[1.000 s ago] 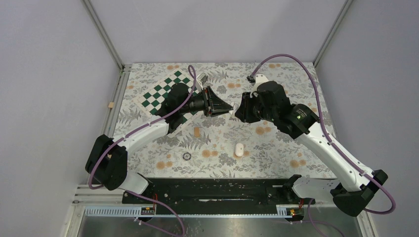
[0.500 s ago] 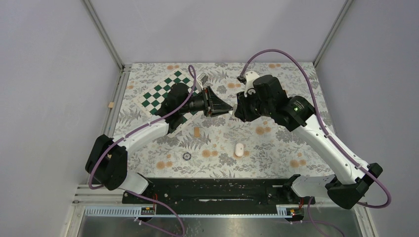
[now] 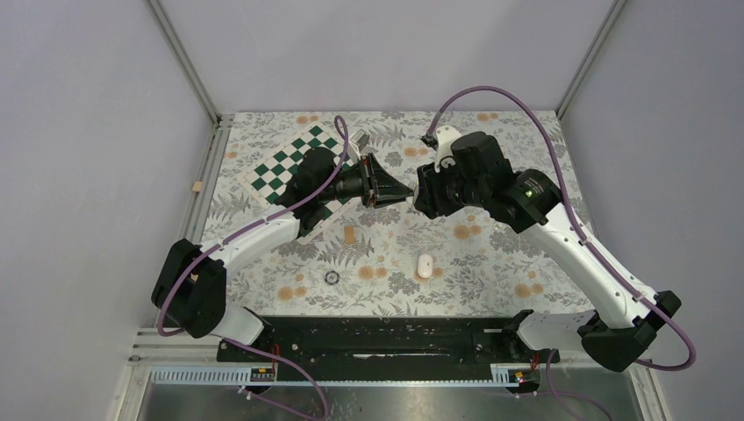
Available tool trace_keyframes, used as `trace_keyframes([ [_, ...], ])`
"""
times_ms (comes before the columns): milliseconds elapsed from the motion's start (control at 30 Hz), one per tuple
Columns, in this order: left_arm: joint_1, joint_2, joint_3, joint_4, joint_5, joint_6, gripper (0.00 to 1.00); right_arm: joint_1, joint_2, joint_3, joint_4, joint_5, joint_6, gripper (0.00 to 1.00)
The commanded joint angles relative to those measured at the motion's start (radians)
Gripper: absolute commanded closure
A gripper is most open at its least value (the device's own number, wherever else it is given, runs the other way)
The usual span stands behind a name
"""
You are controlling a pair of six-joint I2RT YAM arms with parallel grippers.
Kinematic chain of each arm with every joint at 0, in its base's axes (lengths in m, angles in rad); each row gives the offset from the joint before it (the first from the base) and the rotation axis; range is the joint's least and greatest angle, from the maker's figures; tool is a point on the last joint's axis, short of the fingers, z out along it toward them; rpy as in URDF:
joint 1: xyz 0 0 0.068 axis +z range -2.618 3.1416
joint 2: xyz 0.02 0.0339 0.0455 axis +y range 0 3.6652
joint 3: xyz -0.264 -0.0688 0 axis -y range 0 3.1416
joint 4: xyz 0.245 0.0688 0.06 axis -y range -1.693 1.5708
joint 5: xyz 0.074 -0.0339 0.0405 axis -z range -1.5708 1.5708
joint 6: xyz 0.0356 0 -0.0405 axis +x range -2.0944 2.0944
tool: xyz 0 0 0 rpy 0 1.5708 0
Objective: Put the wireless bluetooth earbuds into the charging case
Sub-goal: Place the earbud in the charging case.
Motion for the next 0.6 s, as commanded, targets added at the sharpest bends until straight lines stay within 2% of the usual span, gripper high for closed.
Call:
trace_keyframes([
  [0, -0.001, -0.042, 0.031, 0.044, 0.01, 0.006, 1.0, -0.003, -0.053, 0.033, -0.003, 0.004, 0.074, 0.51],
  [100, -0.001, -0.041, 0.031, 0.044, 0.008, 0.006, 1.0, -0.002, -0.09, 0.013, 0.004, 0.023, 0.122, 0.47],
  [300, -0.001, -0.042, 0.031, 0.043, 0.008, 0.006, 1.0, -0.004, -0.153, -0.078, 0.041, 0.032, 0.246, 0.47],
  [567, -0.002, -0.042, 0.03, 0.041, 0.004, 0.006, 1.0, -0.003, -0.189, -0.189, 0.161, -0.087, 0.355, 0.47],
])
